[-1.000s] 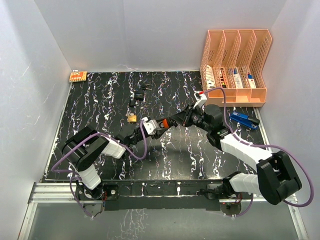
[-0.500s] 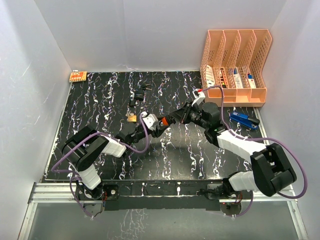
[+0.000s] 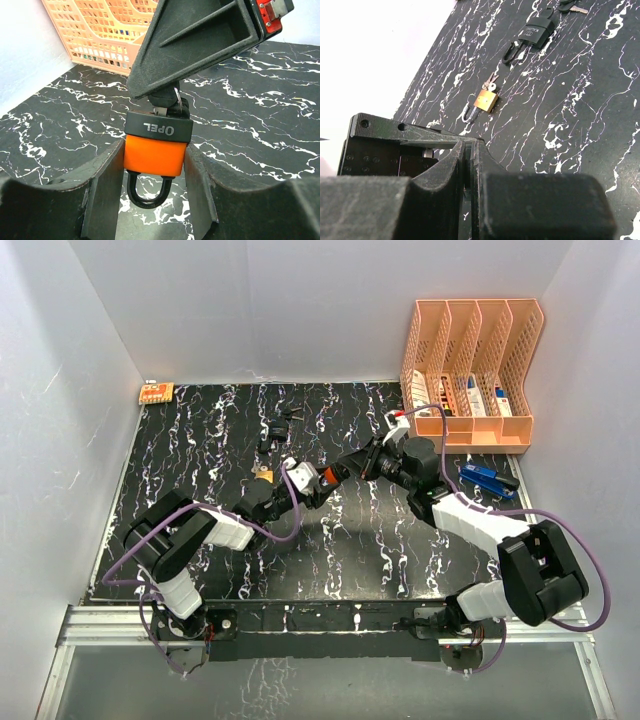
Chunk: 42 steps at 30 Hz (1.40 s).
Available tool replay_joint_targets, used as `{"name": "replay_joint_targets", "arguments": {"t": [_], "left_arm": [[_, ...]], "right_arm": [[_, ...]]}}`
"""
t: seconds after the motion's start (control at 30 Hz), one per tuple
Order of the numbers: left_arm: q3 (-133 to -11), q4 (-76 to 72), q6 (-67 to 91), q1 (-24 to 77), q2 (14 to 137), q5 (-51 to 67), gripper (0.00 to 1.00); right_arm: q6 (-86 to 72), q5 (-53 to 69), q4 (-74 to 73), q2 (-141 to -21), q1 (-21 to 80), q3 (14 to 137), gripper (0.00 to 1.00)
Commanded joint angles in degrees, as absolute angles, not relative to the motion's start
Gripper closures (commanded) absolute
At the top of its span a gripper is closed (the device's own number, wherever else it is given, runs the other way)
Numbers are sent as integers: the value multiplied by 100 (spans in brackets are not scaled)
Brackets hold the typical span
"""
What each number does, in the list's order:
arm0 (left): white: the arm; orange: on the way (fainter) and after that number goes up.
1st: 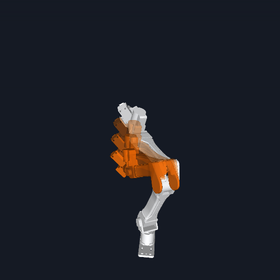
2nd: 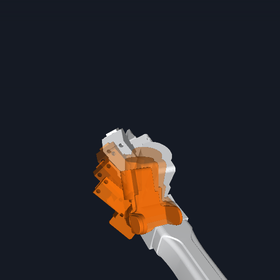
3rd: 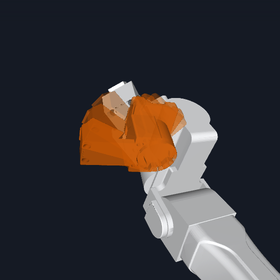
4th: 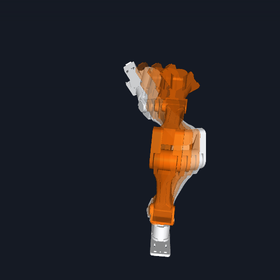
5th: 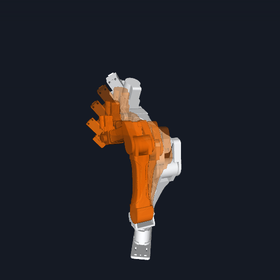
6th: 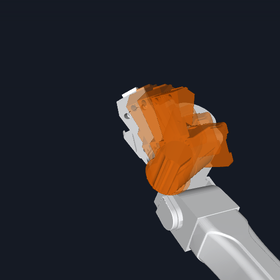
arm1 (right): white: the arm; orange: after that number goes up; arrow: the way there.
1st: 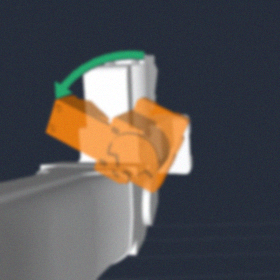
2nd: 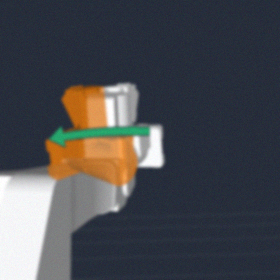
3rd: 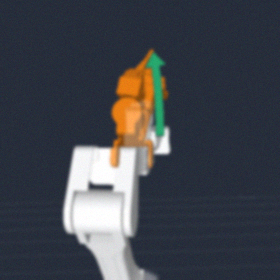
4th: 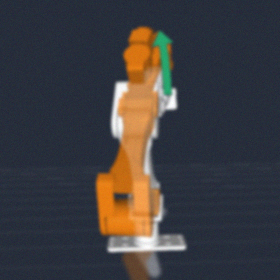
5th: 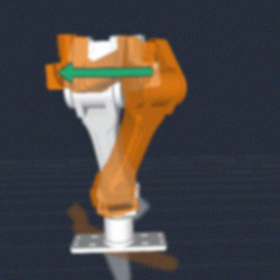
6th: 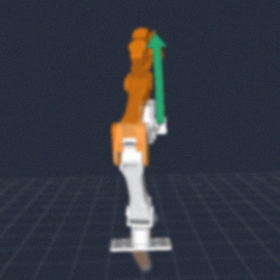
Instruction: Unlock with the key
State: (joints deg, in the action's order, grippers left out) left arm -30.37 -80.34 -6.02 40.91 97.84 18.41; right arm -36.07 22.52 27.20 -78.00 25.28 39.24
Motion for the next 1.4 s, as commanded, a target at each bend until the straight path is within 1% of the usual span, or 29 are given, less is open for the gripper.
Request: {"name": "replay_joint_targets", "arguments": {"t": [0.0,0.2,0.4,0.53,0.67,0.83,0.93,1.17,1.37], "left_arm": [[-3458,-10236,-814,4346,9391,2119,100],[-3608,-10174,-860,4359,9400,2073,100],[-3675,-9908,-960,4430,9455,1732,100],[-3685,-9702,-1177,4556,9538,1276,100],[-3781,-9575,-1343,4720,9738,517,100],[-4038,-9044,-1406,4903,9878,-301,100],[-4167,-8696,-1393,4945,9862,-578,100],[-4175,-8454,-1536,5030,9823,-1018,100],[-4056,-7959,-1043,5041,9607,-1369,100]], "right_arm": [[-3702,2913,1984,-7962,2804,4027,100],[-3616,2949,1765,-8146,2804,4157,100],[-3713,2837,1750,-8267,2804,4184,100],[-3868,2664,1695,-8345,2799,4264,100],[-4052,2547,1442,-8615,2804,4517,100],[-4258,2463,1099,-8955,2804,4843,100],[-4378,2418,1046,-9058,2803,4884,100],[-4527,2446,959,-9251,2797,5041,100],[-4517,2371,977,-9083,2750,5054,100]]}}
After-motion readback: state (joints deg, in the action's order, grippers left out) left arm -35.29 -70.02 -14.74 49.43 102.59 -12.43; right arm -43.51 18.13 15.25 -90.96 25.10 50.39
